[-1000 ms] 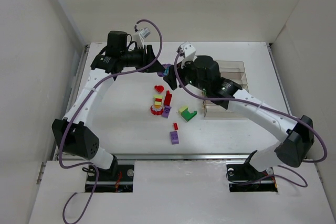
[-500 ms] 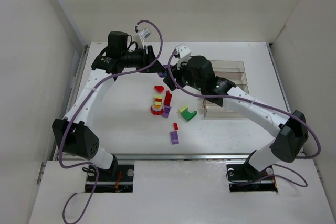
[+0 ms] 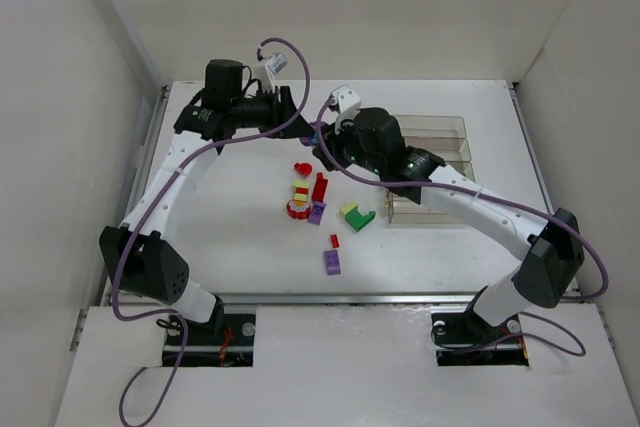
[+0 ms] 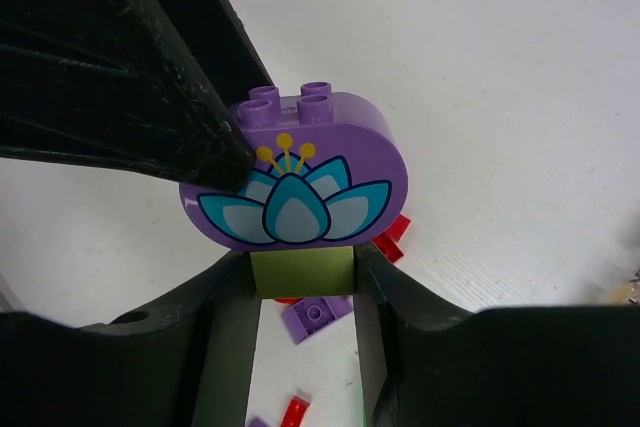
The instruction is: Sort the legos into containers by color
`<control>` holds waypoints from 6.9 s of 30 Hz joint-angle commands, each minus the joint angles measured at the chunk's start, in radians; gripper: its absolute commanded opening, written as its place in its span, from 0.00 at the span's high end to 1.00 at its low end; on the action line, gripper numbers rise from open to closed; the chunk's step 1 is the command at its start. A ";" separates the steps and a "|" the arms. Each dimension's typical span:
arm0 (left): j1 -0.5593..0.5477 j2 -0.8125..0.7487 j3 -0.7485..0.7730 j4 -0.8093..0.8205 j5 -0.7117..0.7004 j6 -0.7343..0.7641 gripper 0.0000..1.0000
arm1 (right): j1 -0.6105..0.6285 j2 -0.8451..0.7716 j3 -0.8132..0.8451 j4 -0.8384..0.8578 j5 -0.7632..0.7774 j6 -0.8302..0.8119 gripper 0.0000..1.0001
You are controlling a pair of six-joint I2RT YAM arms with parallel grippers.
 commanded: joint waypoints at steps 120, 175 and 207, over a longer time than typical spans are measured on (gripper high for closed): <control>0.113 -0.114 -0.310 0.130 -0.803 0.155 0.95 | 0.183 0.129 -0.102 -0.473 -0.065 0.200 0.07; 0.122 -0.175 -0.347 0.140 -0.766 0.175 0.63 | -0.569 0.300 0.176 -0.442 0.311 0.573 1.00; 0.149 -0.166 -0.347 0.140 -0.766 0.175 0.62 | -0.026 0.247 0.056 -0.298 -0.077 0.085 0.28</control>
